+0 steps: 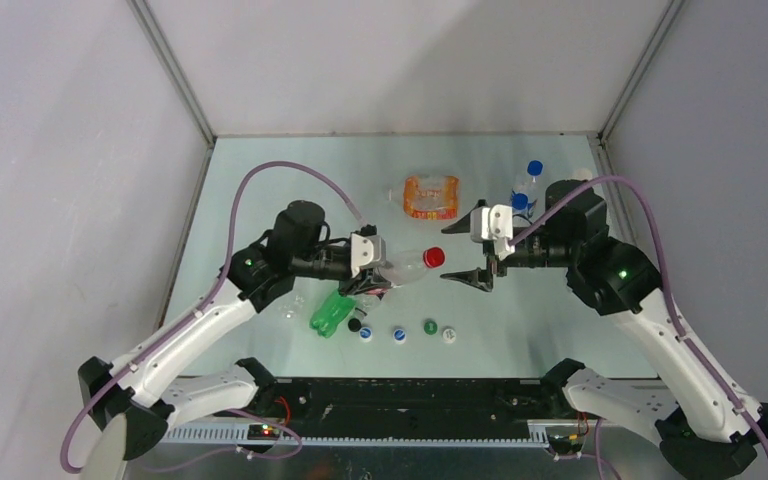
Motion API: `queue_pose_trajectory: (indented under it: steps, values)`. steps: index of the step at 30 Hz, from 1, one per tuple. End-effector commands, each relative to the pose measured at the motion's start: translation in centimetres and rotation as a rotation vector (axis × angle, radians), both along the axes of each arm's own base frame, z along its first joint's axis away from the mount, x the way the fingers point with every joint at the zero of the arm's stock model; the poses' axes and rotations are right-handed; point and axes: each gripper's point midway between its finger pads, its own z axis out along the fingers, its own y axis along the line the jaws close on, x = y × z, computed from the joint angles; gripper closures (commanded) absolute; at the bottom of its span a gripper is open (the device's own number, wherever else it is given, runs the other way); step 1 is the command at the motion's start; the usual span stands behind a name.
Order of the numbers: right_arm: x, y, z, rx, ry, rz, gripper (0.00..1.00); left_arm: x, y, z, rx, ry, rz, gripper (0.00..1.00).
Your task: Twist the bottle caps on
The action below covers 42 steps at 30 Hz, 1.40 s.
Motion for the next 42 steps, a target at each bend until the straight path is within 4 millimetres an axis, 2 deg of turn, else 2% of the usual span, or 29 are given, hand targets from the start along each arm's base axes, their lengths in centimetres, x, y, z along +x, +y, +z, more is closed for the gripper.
queue_pose_trajectory:
  steps: [1,10,22,25,33,42]
  values:
    - [-0.8,0.9,0.3,0.005,-0.058,0.097,0.31,-1.3,-0.1,1.1,-0.016,0.008,-0.084,0.92]
    - [-1.4,1.3,-0.6,-0.012,-0.021,0.141,0.47,-1.2,-0.3,1.3,-0.015,0.003,-0.087,0.92]
    - [-1.3,1.5,-1.3,-0.058,0.013,0.147,0.58,-1.0,-0.4,1.7,-0.021,-0.008,-0.084,0.91]
    - [-1.2,1.6,-1.1,-0.053,0.006,0.139,0.58,-0.9,-0.4,1.6,-0.016,-0.006,-0.083,0.91]
    - [-1.1,1.2,0.0,-0.037,-0.037,0.104,0.5,-0.7,-0.5,1.1,-0.003,0.007,-0.081,0.91]
    - [-1.2,0.9,-0.1,-0.044,-0.03,0.096,0.55,-0.7,-0.6,1.3,-0.006,0.006,-0.084,0.91]
